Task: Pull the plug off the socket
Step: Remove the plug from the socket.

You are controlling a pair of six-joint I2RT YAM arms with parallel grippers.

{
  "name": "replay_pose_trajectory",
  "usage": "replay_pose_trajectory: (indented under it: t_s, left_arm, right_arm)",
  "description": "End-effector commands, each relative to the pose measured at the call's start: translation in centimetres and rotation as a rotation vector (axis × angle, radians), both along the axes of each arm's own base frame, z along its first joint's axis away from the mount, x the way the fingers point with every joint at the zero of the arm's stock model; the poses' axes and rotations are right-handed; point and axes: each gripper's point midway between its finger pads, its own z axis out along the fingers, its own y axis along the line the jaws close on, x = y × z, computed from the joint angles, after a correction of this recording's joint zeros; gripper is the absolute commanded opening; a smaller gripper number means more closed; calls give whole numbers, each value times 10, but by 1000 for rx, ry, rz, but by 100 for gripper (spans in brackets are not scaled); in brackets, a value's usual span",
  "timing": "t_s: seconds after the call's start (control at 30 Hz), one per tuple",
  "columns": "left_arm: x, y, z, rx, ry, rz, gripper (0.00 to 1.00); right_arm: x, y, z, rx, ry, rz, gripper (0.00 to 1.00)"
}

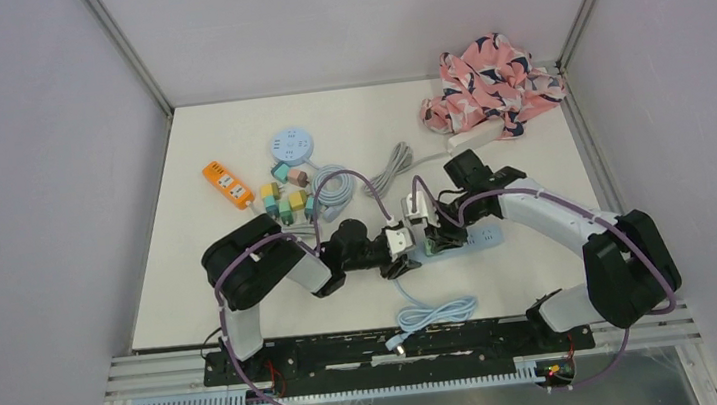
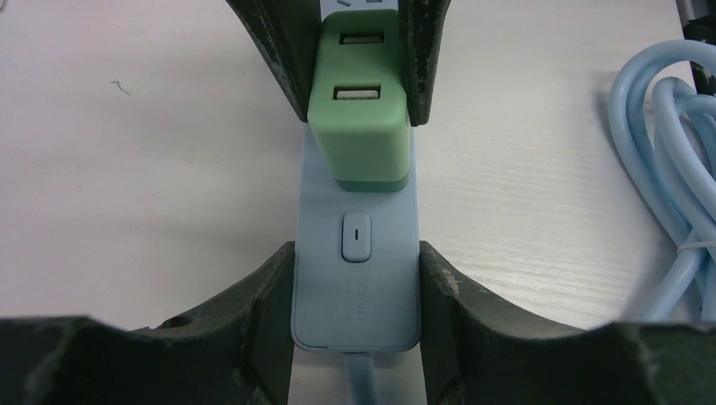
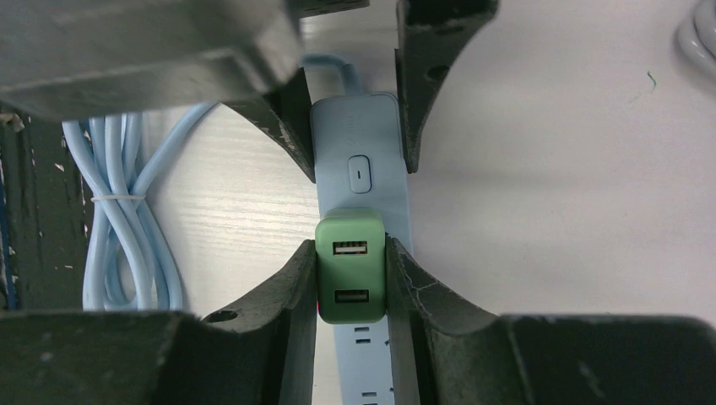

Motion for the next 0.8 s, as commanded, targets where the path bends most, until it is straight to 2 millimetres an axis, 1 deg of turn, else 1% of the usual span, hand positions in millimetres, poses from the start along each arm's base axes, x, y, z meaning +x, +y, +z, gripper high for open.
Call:
replay_pose_trajectory:
  t_s: [0.0, 0.03, 0.07, 0.13, 0.2, 0.23, 0.3, 0.37, 0.43, 0.47, 0.53, 0.6, 0.67, 0.7, 0.77]
  left_arm:
    - [-1, 3, -14, 42, 10, 3, 3]
    - [-2, 4, -14, 42, 11, 2, 3]
    - [-2, 3, -14, 39, 9, 2, 3]
    - [-1, 3, -14, 39, 11, 4, 3]
    - [0, 3, -15, 42, 16, 3, 3]
    - [0, 2, -15, 41, 19, 0, 3]
    - [1, 2, -15, 39, 21, -1, 3]
    - [1, 2, -15, 40, 24, -3, 3]
    - [1, 2, -16, 44, 28, -4, 3]
    - [1, 2, -16, 46, 30, -3, 3]
    - [1, 1, -17, 48, 33, -4, 3]
    - [1, 1, -18, 51, 35, -7, 3]
    - [0, 0, -19, 58, 43, -17, 3]
    - [0, 0, -20, 60, 46, -20, 3]
    - [0, 1, -20, 59, 51, -23, 3]
  right_arm:
    - [48, -17, 33, 92, -106, -172, 0]
    - [43, -24, 32, 83, -106, -147, 0]
    - [31, -30, 30, 76, -105, -85, 0]
    - [3, -30, 27, 103, -114, 92, 0]
    - [-25, -21, 29, 173, -84, 217, 0]
    - [-35, -15, 29, 188, -57, 248, 0]
    - [-44, -1, 29, 196, -35, 295, 0]
    - [-43, 16, 31, 209, -15, 283, 0]
    - [-35, 28, 37, 238, 5, 231, 0]
    - [-27, 32, 40, 245, 12, 185, 0]
    - [-5, 36, 45, 231, 6, 56, 0]
    - [15, 30, 46, 210, 0, -70, 0]
    - [30, 14, 46, 197, -4, -138, 0]
    - [31, 8, 47, 193, -10, -133, 0]
    - [24, -11, 45, 170, -29, -81, 0]
